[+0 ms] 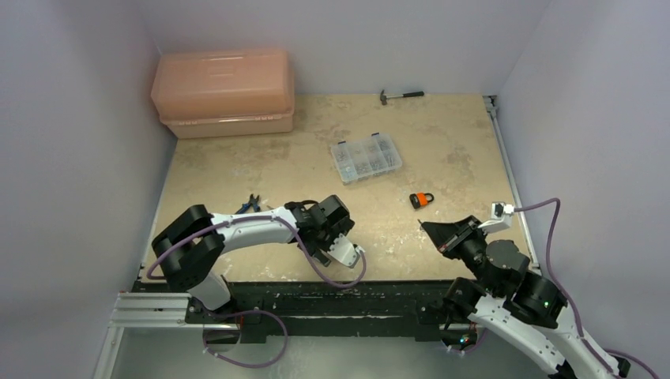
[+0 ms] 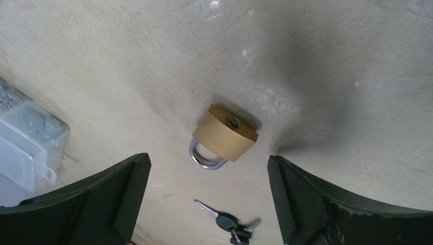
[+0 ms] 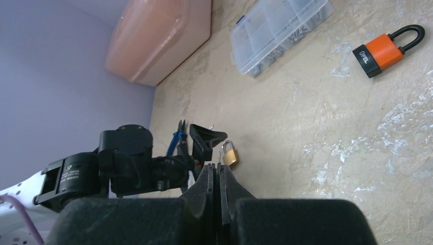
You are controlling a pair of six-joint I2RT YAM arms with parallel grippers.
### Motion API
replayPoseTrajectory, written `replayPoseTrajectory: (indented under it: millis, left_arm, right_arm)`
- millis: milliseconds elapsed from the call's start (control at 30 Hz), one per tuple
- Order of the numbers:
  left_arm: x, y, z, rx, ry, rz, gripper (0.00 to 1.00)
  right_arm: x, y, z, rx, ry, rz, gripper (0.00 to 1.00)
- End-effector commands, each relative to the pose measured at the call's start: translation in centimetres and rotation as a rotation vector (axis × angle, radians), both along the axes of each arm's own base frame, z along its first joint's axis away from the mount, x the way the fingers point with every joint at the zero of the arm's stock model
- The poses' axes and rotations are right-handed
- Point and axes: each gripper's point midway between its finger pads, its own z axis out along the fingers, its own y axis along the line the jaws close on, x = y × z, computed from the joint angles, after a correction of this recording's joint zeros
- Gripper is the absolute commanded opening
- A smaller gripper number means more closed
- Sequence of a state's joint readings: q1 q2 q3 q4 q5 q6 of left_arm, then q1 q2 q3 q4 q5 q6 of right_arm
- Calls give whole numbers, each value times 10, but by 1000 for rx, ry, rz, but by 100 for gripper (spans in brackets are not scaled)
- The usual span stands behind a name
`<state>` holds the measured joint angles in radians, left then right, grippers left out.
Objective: Unlock with the key
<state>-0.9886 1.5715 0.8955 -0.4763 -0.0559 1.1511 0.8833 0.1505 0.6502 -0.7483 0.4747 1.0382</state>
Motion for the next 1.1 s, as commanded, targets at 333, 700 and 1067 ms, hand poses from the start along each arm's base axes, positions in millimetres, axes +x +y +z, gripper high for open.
replayPoseTrajectory:
  millis: [333, 700, 1067]
  left_arm:
    - [-5, -5, -29, 188, 179, -46, 72]
    - [-3, -7, -40, 171, 226, 9, 63]
    - [-11, -7, -59, 218, 315, 58, 44]
  right_arm:
    - [-11, -9, 20, 43, -48, 22, 0]
    - [-17, -14, 27, 69, -58, 27, 0]
    - [-18, -15, 29, 77, -62, 27, 0]
